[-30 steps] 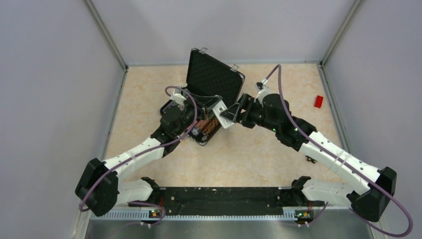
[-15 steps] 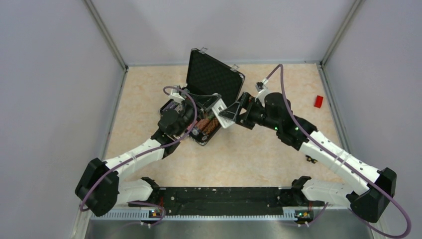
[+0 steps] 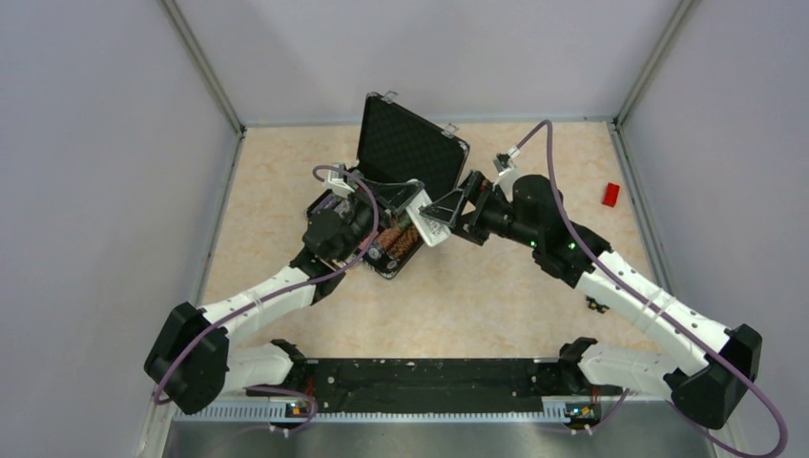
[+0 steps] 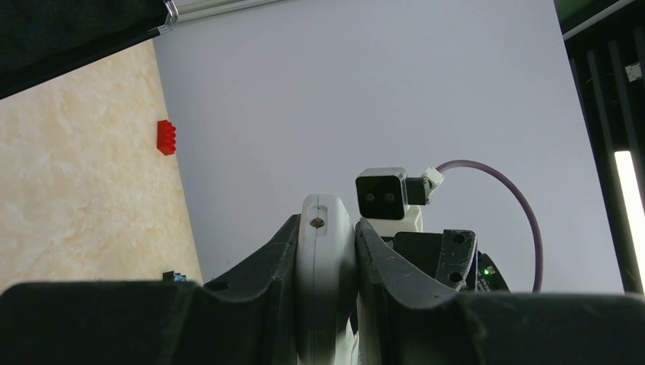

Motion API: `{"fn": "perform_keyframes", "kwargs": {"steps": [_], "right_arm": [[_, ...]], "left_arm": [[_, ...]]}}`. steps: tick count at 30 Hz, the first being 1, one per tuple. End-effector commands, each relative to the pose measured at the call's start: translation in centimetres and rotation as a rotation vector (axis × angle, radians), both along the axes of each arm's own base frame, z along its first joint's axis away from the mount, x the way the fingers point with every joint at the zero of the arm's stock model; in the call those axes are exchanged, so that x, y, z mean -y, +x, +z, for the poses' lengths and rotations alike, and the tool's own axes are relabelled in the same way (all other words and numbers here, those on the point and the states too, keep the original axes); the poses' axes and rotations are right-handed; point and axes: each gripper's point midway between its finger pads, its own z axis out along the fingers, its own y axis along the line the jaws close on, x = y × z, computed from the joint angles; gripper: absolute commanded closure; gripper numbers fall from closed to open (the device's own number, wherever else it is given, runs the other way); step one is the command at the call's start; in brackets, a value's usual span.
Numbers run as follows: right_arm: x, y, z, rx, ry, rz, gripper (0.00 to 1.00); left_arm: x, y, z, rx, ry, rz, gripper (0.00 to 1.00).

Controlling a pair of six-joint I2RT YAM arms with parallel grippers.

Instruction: Load the batteries into the remote control

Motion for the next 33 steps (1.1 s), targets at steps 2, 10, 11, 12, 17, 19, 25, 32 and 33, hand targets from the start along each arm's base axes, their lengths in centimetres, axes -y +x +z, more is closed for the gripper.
{"fn": "perform_keyframes", "kwargs": {"steps": [2, 10, 11, 12, 17, 19, 25, 32, 33], "right_arm": [[0.6, 0.8, 1.1, -0.003, 0.044, -0.043, 0.14], [0.7, 1.2, -3.3, -0.136, -0.034, -0.049, 0.24], [0.7, 1.2, -3.6, -0.139, -0.042, -0.047, 0.24], [0.7, 1.1, -3.7, -0.142, -0.05, -0.046, 0.25], [1.1, 1.4, -4.1, -0.141, -0.077, -0.061, 0.26], [1.1, 1.4, -3.9, -0.131, -0.084, -0.062, 0.26], [1.4, 1.5, -2.8, -0.097, -0.08, -0.066, 0.19], [1.0, 1.4, -0.2, -0.023, -0.017, -0.044, 0.13], [1.1, 1.3, 0.1, -0.015, -0.011, -0.045, 0.12]], "left_arm": [[-0.2, -0.3, 1.4, 0.076, -0.019, 0.002, 1.0], [-0.2, -0.6, 1.8, 0.102, -0.039, -0.008, 1.0], [-0.1, -0.6, 1.9, 0.105, -0.04, -0.009, 1.0], [-0.1, -0.6, 1.8, 0.104, -0.04, -0.008, 1.0], [0.0, -0.4, 1.6, 0.09, -0.033, -0.006, 1.0], [0.0, -0.2, 1.5, 0.075, -0.027, -0.003, 1.0], [0.0, 0.1, 1.2, 0.042, -0.015, 0.006, 1.0], [0.2, 0.5, 0.7, -0.002, -0.005, 0.004, 1.0], [0.2, 0.5, 0.6, -0.007, -0.006, 0.005, 1.0]]}}
